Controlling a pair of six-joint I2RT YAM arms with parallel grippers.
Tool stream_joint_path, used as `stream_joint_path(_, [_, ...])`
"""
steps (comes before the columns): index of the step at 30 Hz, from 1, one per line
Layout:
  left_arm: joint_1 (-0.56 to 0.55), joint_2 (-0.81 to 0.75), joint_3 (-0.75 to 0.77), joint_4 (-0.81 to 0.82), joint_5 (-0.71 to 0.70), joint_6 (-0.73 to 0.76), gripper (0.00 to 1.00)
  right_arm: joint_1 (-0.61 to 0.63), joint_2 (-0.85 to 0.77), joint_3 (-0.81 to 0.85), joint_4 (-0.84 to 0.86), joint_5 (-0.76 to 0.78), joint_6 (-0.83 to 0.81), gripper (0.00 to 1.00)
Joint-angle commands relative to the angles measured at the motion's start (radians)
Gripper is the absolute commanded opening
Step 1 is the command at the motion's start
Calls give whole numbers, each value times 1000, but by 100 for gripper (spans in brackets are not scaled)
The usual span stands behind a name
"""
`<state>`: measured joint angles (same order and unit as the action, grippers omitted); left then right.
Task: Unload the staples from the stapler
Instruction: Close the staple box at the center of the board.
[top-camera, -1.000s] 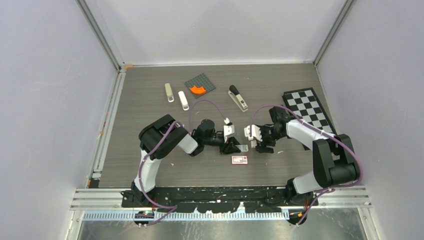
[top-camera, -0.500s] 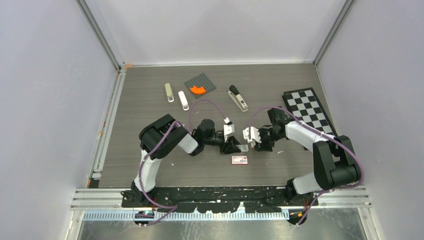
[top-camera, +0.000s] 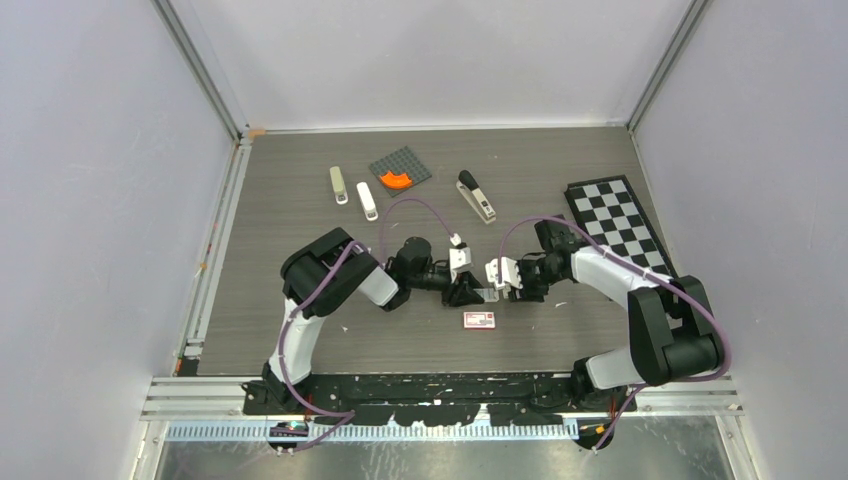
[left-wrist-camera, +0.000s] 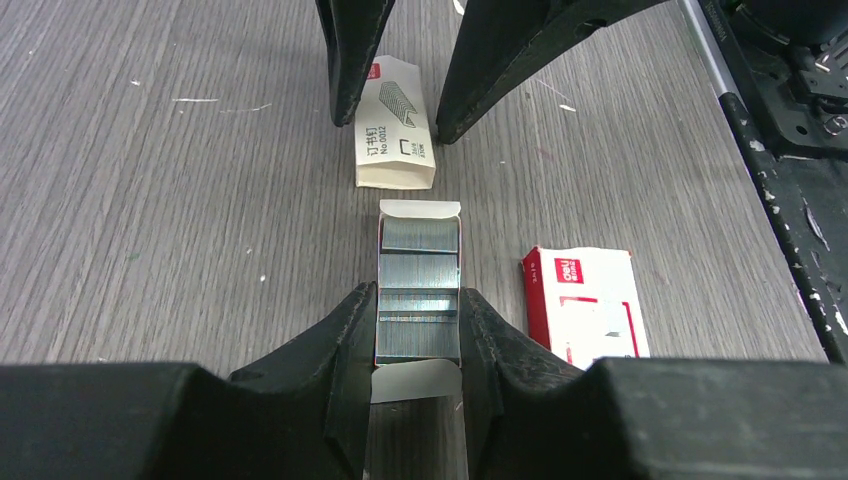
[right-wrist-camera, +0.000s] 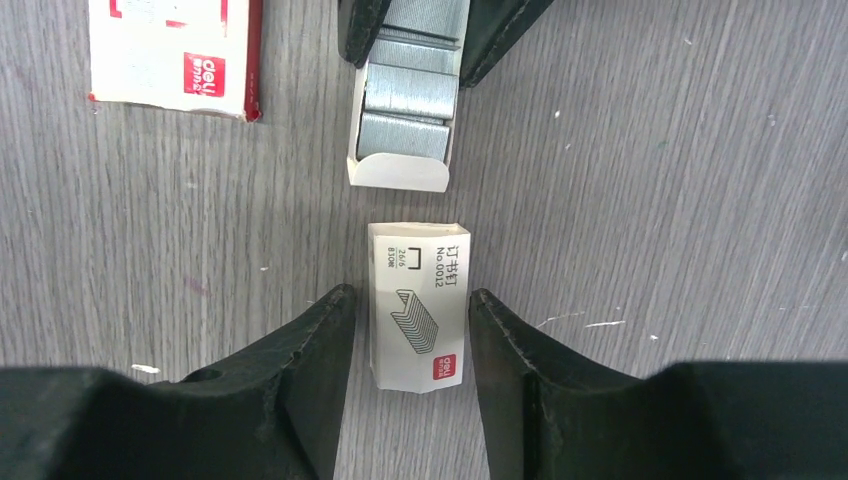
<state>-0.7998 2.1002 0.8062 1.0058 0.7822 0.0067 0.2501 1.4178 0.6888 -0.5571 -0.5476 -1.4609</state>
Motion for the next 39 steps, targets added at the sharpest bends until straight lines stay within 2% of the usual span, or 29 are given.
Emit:
stream_joint_path(1, [-12, 39, 13, -48, -22, 9, 33, 9, 0, -32, 50, 61, -35, 50])
stream_joint_path(24, [-43, 33, -9, -21, -161, 12, 33, 24, -17, -71, 86, 79, -58, 45])
stream_joint_path(33, [-42, 39, -7, -18, -163, 19, 33, 28, -20, -74, 80, 76, -68, 45])
stream_joint_path(39, [-41, 44, 14, -41, -117, 43, 33, 36, -21, -77, 77, 72, -81, 45])
